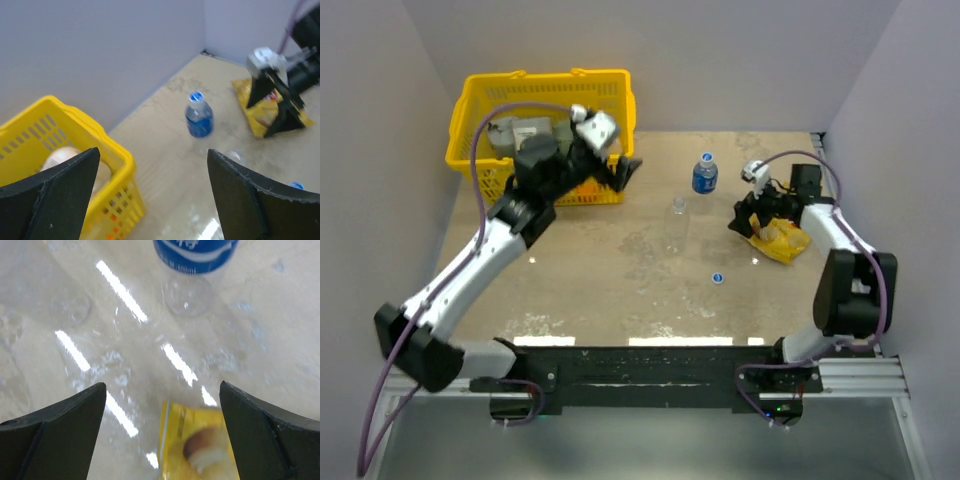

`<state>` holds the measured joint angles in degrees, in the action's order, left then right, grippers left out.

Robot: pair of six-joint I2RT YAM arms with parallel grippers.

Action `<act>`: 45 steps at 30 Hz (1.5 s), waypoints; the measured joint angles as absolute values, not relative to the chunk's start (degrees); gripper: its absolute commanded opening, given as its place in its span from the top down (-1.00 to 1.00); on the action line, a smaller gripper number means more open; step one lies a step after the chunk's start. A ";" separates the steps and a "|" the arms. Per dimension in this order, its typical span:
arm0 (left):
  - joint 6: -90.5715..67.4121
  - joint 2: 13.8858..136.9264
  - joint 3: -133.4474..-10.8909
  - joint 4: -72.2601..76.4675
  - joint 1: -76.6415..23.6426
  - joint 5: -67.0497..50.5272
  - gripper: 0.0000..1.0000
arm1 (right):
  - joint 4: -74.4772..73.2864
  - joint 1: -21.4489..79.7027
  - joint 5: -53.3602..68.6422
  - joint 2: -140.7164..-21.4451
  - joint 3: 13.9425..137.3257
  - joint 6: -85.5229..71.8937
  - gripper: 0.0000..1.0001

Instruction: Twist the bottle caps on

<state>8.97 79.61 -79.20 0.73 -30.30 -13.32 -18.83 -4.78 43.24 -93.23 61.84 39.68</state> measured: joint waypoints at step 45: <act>1.87 117.23 -49.95 72.07 -40.16 -22.74 -0.30 | -44.80 6.15 32.10 -71.16 73.78 37.26 -0.97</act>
